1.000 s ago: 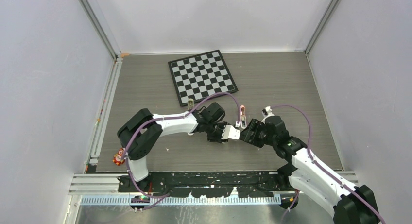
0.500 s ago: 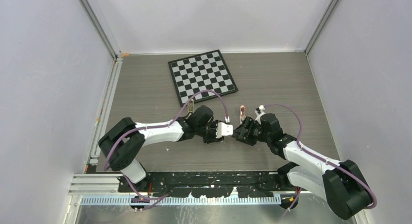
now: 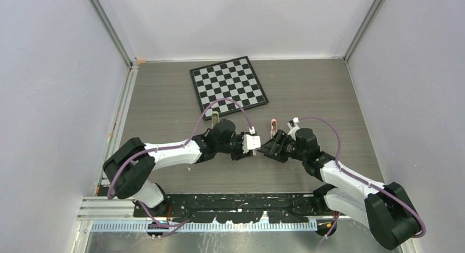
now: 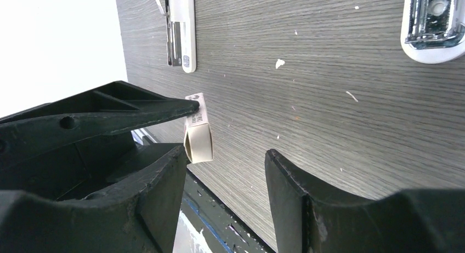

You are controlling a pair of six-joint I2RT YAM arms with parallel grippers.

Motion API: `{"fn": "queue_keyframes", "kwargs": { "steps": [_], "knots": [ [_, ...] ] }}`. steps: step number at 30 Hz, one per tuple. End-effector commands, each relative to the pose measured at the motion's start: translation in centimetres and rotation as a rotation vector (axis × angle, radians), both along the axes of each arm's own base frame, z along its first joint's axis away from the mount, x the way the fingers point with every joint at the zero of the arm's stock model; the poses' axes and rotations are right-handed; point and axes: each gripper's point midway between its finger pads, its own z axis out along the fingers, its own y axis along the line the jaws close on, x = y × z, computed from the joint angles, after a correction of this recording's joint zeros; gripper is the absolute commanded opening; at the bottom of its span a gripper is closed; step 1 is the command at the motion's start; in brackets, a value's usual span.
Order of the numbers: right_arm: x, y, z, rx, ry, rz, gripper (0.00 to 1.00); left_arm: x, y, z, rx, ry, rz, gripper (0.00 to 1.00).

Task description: Load the staples into the stapler

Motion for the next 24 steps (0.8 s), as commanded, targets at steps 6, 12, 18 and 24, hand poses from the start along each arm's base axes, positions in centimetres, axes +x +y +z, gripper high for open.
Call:
{"fn": "queue_keyframes", "kwargs": {
  "steps": [6, 12, 18, 24],
  "knots": [
    [0.3, 0.1, 1.3, 0.036, -0.045, -0.007, 0.6, 0.4, -1.0, 3.8, -0.118, -0.064, -0.011, 0.38],
    [0.4, 0.3, 1.3, 0.04, -0.045, -0.005, 0.6, 0.1, -1.1, 4.2, -0.13, -0.06, -0.028, 0.38],
    [0.5, 0.4, 1.0, 0.039, -0.039, -0.002, 0.6, 0.1, -1.3, 5.0, -0.149, -0.07, -0.035, 0.38],
    [0.6, 0.5, 0.7, 0.049, -0.028, 0.0, 0.6, 0.0, -1.8, 5.8, -0.178, -0.074, -0.049, 0.38]
  ]
}}
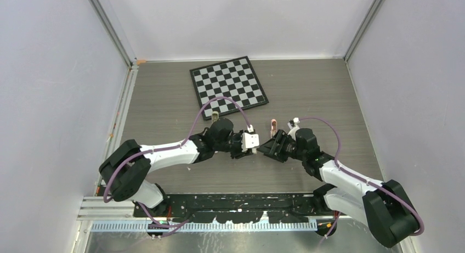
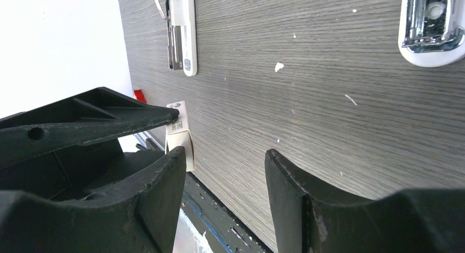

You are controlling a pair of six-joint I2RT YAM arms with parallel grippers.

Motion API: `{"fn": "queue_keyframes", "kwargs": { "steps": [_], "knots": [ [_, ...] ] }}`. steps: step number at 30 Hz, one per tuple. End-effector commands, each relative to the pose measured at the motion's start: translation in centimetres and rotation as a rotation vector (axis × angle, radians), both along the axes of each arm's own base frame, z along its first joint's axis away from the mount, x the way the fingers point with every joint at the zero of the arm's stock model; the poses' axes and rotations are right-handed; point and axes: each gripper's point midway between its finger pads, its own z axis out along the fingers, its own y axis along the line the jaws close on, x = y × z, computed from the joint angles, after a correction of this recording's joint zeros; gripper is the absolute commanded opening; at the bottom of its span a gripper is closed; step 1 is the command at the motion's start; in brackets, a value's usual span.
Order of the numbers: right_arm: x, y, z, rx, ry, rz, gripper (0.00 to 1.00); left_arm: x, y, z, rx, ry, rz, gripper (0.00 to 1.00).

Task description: Load the staples into the stapler

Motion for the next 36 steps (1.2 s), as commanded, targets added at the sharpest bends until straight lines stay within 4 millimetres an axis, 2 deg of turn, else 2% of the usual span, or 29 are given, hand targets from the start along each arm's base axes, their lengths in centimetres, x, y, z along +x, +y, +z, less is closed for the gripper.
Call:
{"fn": "queue_keyframes", "kwargs": {
  "steps": [1, 17, 22, 31, 36],
  "knots": [
    [0.5, 0.4, 0.8, 0.032, -0.033, 0.005, 0.6, 0.3, -1.4, 3.9, -0.125, -0.056, -0.032, 0.38],
    [0.5, 1.0, 0.6, 0.06, -0.023, 0.028, 0.59, 0.3, -1.9, 4.2, -0.152, -0.057, -0.042, 0.39],
    [0.4, 1.0, 0.7, 0.062, -0.029, 0.033, 0.59, 0.3, -1.7, 3.6, -0.136, -0.059, -0.035, 0.38],
    [0.3, -0.8, 1.8, -0.032, -0.072, -0.014, 0.59, 0.1, 0.1, 2.0, -0.062, -0.075, -0.012, 0.38],
    [0.3, -0.2, 3.5, 0.029, -0.113, 0.004, 0.6, -0.2, 0.2, 1.8, -0.062, -0.068, -0.019, 0.38]
  ]
}}
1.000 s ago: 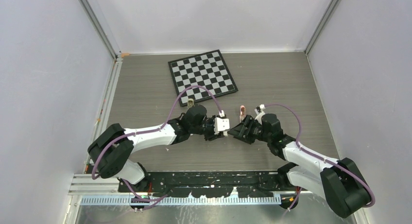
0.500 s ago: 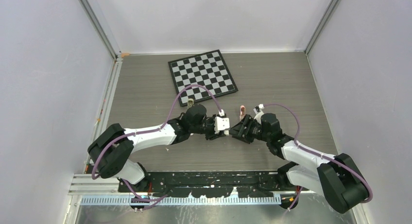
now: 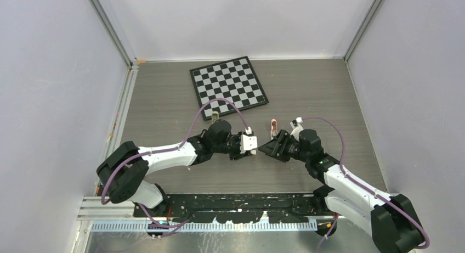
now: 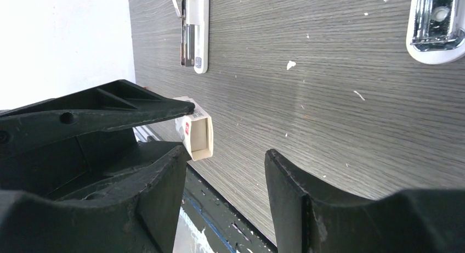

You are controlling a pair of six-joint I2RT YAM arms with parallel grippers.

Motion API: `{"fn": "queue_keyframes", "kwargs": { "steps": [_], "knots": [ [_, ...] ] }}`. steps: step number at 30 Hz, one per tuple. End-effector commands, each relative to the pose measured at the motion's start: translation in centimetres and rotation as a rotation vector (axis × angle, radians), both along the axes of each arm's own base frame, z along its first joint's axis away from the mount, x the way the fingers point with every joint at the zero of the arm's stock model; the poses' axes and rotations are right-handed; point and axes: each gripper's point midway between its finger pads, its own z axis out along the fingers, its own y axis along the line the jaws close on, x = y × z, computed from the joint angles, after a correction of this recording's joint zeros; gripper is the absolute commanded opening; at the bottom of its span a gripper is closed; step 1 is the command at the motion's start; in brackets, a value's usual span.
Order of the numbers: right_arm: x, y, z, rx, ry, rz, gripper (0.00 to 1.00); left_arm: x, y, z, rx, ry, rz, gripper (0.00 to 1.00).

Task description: Load the staples into the stapler

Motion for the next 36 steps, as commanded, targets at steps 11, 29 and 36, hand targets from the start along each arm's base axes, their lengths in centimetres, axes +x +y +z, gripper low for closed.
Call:
{"fn": "queue_keyframes", "kwargs": {
  "steps": [11, 29, 36],
  "knots": [
    [0.7, 2.5, 4.1, 0.167, -0.07, 0.095, 0.63, -0.7, -0.8, 2.9, -0.111, -0.026, -0.047, 0.38],
    [0.8, 3.8, 2.8, 0.17, -0.019, 0.148, 0.54, -1.1, -1.3, 4.0, -0.15, -0.014, -0.064, 0.38],
    [0.8, 4.2, 2.5, 0.191, -0.005, 0.157, 0.45, -1.1, -1.7, 4.0, -0.161, 0.005, -0.066, 0.38]
  ]
}}
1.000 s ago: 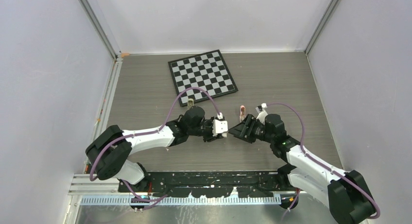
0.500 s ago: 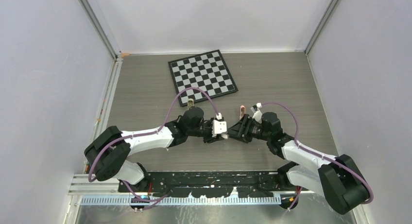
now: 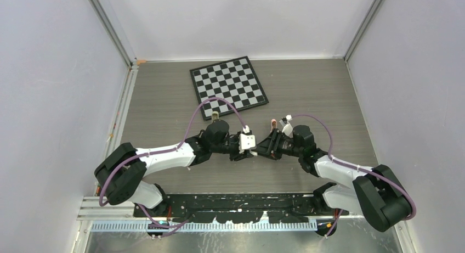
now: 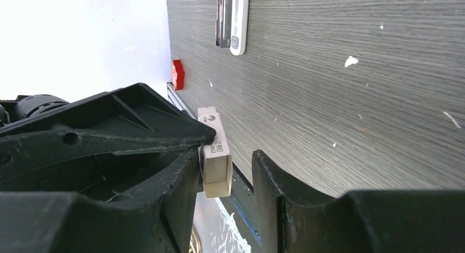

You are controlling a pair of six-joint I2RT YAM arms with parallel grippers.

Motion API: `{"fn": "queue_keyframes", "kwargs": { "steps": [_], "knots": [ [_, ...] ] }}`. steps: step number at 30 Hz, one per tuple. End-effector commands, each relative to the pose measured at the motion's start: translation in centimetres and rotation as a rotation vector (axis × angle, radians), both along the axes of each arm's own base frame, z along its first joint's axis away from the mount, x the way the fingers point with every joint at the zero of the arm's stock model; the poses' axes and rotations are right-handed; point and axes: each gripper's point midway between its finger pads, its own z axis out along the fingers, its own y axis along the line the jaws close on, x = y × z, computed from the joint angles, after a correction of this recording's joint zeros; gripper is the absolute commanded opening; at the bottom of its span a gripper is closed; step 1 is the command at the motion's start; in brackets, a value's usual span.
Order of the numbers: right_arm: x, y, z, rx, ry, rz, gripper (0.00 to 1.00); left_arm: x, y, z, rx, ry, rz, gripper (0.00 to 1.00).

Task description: Load the staples into the stapler

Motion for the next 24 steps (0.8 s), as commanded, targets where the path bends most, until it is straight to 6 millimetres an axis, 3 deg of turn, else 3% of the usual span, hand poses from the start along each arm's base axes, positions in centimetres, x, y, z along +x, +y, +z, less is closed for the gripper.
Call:
{"fn": "queue_keyframes", "kwargs": {
  "steps": [1, 19, 24],
  "knots": [
    [0.9, 0.9, 2.2, 0.057, -0.071, 0.014, 0.44, 0.0, -1.4, 3.1, -0.106, -0.044, -0.035, 0.38],
    [0.5, 0.9, 3.1, 0.085, -0.101, 0.023, 0.28, 0.5, -0.2, 3.1, -0.055, -0.087, -0.003, 0.42],
    [0.3, 0.9, 3.2, 0.089, -0.107, 0.024, 0.27, 0.5, 0.7, 3.2, -0.025, -0.103, 0.014, 0.54]
  ]
}}
